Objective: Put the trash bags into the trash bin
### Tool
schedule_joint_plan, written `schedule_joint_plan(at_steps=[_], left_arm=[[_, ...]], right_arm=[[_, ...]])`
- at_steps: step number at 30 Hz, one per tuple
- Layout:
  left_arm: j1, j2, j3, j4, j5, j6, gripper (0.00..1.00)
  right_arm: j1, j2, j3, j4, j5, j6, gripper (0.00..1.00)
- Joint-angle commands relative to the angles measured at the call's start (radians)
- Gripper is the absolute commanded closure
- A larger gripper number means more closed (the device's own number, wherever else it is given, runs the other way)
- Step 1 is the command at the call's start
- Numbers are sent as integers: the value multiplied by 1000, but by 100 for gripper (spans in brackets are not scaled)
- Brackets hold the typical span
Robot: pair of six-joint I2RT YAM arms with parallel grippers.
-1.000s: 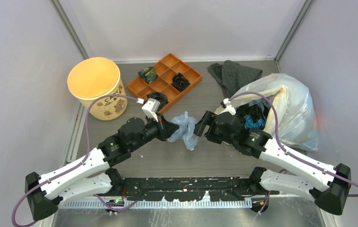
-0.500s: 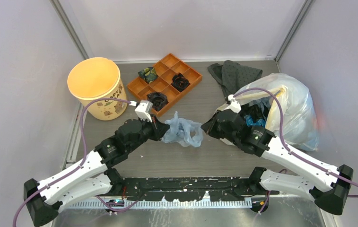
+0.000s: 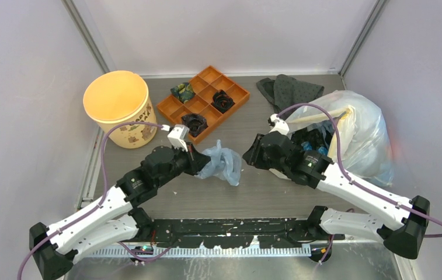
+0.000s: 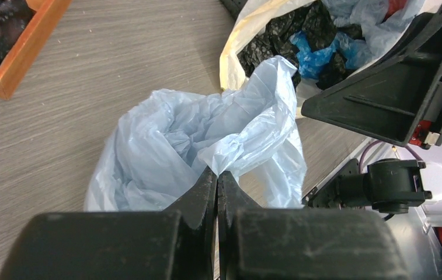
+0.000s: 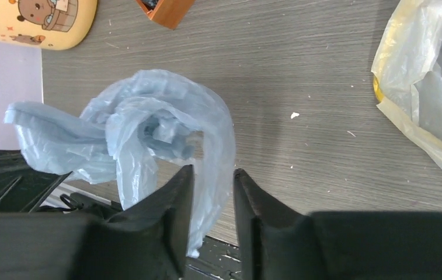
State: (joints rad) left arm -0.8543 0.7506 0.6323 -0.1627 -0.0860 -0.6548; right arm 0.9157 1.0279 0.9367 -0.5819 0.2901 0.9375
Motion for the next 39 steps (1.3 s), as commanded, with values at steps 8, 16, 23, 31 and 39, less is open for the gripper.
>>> schedule_joint_plan(at_steps=[8, 16, 23, 31, 39], left_arm=[[57, 76, 124, -78, 116, -36, 100], [62, 87, 149, -104, 166, -40, 100], [62, 89, 184, -142, 176, -37, 100], [72, 92, 220, -201, 192, -6, 100], [242, 169, 282, -249, 174, 26, 100]], right_arm=[[213, -42, 76, -10, 197, -336, 36], [406, 127, 173, -48, 358, -462, 22], [443, 280, 239, -188, 505, -466, 17], [448, 297, 244, -173, 637, -468, 51], [448, 229, 296, -303, 624, -427, 99]])
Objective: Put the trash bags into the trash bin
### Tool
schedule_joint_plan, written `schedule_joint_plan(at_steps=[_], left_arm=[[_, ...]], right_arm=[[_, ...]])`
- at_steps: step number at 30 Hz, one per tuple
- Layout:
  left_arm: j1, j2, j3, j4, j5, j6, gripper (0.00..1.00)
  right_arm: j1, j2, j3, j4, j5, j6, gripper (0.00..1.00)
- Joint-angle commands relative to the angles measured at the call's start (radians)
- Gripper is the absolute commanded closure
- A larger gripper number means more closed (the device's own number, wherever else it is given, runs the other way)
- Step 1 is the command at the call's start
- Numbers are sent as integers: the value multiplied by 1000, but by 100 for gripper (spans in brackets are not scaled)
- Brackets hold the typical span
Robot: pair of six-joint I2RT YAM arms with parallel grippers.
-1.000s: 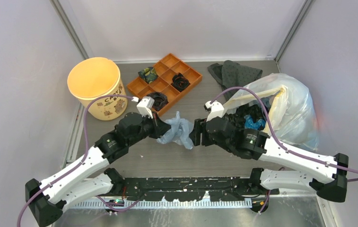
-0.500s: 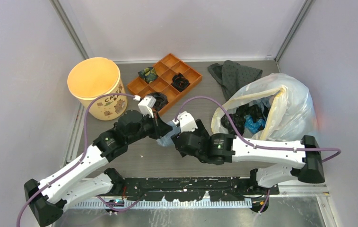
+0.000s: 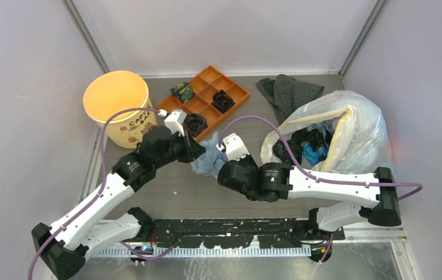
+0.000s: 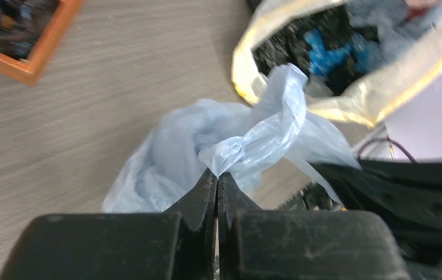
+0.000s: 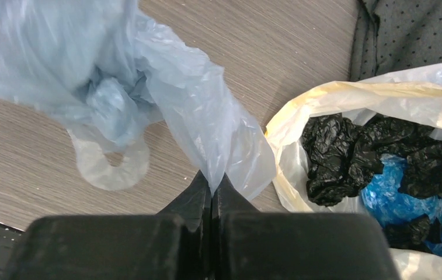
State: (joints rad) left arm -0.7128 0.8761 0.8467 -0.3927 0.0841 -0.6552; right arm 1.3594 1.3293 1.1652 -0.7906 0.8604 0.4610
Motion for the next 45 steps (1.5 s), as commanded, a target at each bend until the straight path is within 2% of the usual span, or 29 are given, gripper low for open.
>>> schedule_joint_plan(at_steps=[1, 4, 7, 8, 13, 17, 22, 28, 32, 38, 41, 45], left_arm=[[136, 64, 74, -6, 17, 26, 100], [215, 137, 105, 25, 51, 21, 100], [226, 205, 138, 90, 135, 28, 98], [227, 225, 146, 121, 170, 28, 92], [217, 268, 160, 176, 285, 26, 44], [213, 239, 151, 172, 300, 31, 28], [203, 157, 150, 59, 283, 66, 16], [191, 48, 51, 57, 290, 3, 15], [108, -2, 1, 131, 290, -107, 19], [-124, 46, 0, 105, 31, -91, 19], [-142, 110, -10, 132, -75, -82, 21], [-142, 188, 11, 176, -123, -72, 28]], right_arm=[[5, -90, 74, -126, 41, 66, 99], [5, -173, 67, -146, -58, 90, 99], [6, -237, 56, -130, -178, 94, 99], [5, -245, 58, -128, -208, 94, 99], [-26, -185, 163, -223, -154, 181, 99], [-78, -125, 224, -261, -124, 224, 99], [-151, -110, 231, -255, -142, 241, 99], [-239, -107, 250, -235, -156, 292, 99], [-292, -93, 254, -197, -175, 324, 99], [-352, -75, 262, -88, -306, 328, 99], [-353, -51, 290, -94, -322, 329, 99], [-352, -44, 299, -94, -323, 332, 99]])
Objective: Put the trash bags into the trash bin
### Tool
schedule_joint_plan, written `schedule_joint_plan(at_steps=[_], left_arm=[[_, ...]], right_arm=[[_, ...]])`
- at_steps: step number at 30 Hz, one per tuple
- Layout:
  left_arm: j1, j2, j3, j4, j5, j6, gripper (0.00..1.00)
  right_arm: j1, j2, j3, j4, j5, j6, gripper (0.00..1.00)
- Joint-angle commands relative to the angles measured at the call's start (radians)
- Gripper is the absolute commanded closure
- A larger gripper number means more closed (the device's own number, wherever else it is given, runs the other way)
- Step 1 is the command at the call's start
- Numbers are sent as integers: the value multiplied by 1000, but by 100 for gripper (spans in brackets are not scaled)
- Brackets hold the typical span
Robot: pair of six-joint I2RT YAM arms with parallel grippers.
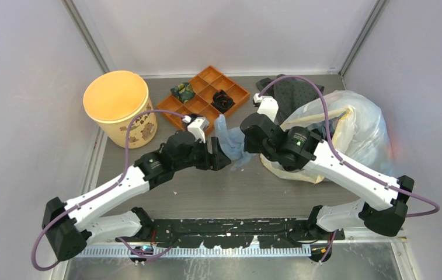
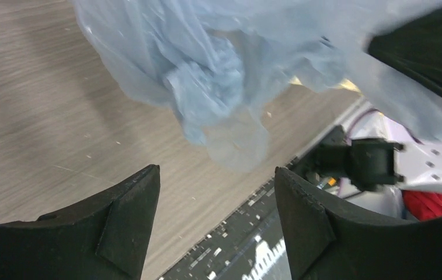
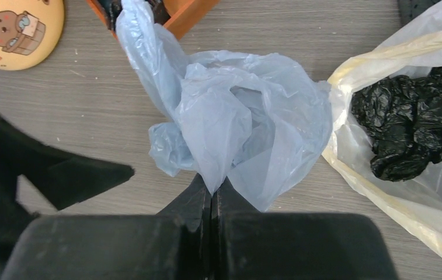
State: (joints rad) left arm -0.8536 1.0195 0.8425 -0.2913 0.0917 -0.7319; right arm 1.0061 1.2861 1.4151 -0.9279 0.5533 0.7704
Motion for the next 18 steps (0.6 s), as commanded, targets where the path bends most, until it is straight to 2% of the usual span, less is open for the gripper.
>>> schedule_joint_plan(at_steps=[1, 5, 11, 18], left_arm=[[-1, 55, 17, 79, -155, 7, 29], [1, 86, 19, 104, -183, 9, 34], [1, 116, -6, 214, -126, -35, 38], [1, 197, 12, 238, -73, -76, 51]], right_arm=[[0, 0, 51, 41, -18, 23, 99], [0, -7, 44, 37, -19, 31, 99], [1, -7, 33, 40, -26, 35, 99], [1, -15, 29, 36, -11, 39, 99]])
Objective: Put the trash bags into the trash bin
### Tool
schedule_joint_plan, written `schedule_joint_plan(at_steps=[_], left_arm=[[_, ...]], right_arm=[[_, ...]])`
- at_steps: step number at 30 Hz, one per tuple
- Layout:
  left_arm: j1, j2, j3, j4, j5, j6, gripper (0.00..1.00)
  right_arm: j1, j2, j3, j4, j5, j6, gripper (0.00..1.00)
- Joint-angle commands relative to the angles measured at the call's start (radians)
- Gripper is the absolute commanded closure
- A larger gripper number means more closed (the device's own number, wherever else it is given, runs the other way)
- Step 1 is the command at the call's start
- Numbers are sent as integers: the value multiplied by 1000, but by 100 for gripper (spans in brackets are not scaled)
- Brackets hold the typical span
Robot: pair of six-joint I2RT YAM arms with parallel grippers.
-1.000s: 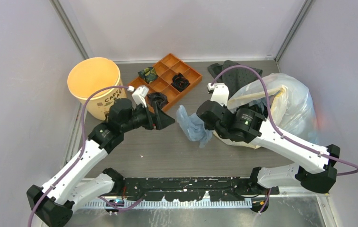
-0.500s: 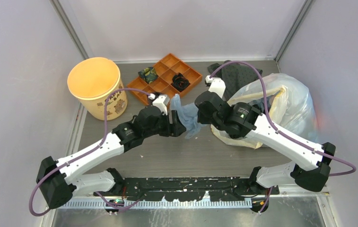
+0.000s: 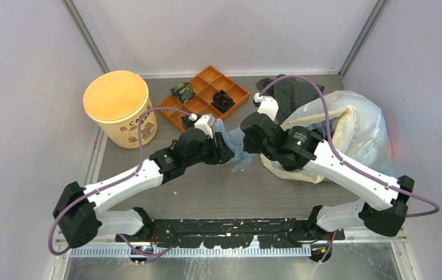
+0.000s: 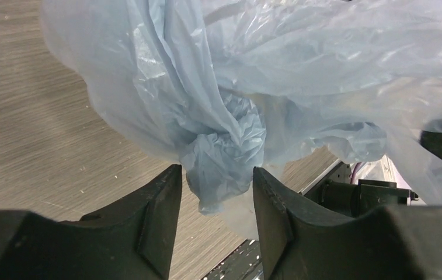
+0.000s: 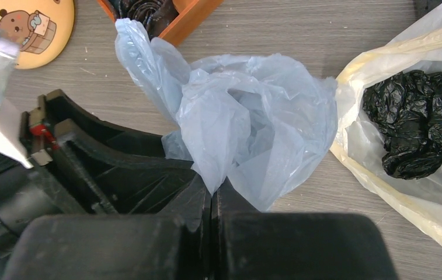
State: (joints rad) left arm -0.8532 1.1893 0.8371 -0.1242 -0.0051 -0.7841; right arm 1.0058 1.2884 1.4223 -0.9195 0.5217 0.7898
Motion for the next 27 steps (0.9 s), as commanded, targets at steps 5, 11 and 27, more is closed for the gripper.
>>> schedule_joint_plan(at_steps=[5, 11, 27], left_arm=[[0, 45, 8, 93, 13, -42, 71], [57, 2, 47, -139, -187, 67, 100], [308, 40, 139, -259, -307, 206, 100]], right_arm=[[2, -27, 20, 5, 52, 16, 99], [-24, -52, 8, -136, 222, 2, 99], [-124, -249, -46, -381, 345, 5, 99]])
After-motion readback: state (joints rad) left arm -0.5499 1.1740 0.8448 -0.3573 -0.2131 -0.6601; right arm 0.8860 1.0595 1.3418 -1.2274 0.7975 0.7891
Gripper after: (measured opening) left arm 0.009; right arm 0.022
